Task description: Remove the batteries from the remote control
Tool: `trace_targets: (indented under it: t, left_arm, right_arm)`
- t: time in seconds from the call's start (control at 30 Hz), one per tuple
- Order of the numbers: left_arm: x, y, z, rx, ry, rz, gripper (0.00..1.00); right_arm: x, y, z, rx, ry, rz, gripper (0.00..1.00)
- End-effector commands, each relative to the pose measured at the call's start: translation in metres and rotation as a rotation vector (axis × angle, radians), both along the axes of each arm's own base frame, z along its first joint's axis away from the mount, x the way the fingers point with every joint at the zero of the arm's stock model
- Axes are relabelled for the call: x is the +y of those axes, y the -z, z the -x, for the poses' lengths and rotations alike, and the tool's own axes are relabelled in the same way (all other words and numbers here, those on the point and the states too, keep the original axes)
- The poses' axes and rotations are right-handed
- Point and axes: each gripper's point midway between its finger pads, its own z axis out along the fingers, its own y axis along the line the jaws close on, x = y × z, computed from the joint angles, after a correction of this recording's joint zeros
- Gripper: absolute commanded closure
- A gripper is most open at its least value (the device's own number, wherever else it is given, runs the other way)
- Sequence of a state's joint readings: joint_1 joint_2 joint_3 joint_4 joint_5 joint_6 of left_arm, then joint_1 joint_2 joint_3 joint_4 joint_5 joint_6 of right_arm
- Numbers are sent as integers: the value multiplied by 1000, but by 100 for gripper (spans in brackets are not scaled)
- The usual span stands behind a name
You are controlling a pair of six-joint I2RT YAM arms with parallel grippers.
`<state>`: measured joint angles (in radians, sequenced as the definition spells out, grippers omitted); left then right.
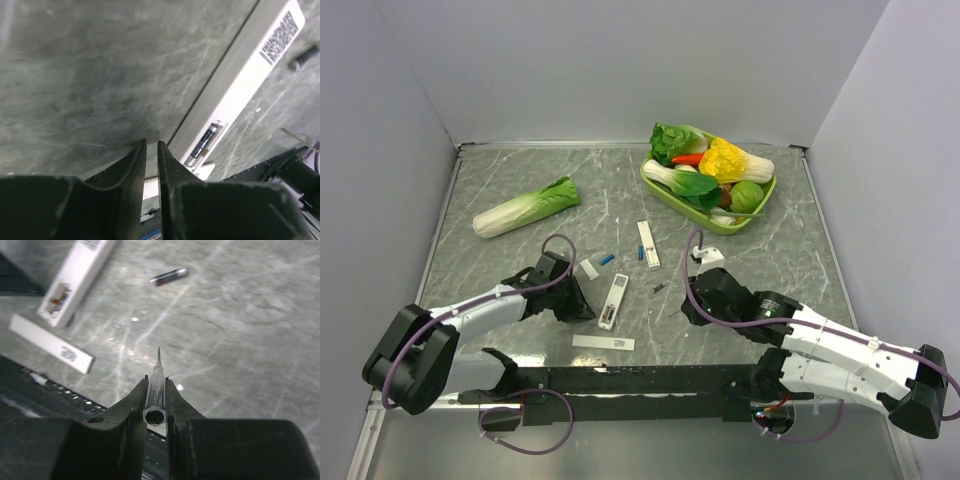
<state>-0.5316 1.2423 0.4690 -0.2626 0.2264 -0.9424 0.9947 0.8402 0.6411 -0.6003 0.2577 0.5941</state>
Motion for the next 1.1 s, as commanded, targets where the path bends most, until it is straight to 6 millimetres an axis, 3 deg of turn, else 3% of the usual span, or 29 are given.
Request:
trace_targets:
  t: [0.0,0.2,0.43,0.93,1.07]
  left_arm:
    - [-22,-12,-2,-36,37,122,80]
    - [-36,-14,2,-29,60,187,82]
    - [-40,-27,-6,-73,55,212,80]
    - [-80,-34,0,-47,95,291,82]
    - [-93,-57,-12,-113,117,334,82]
  right_arm:
    - [41,-43,-7,-62,-121,-145,100]
    - [73,-60,-4,-95,-231,-208,100]
    - [92,-65,-5,-108,-279,-194,100]
    - [76,-64,-4,-124,-236,-188,100]
    - [87,-62,3,-107,-269,-247,100]
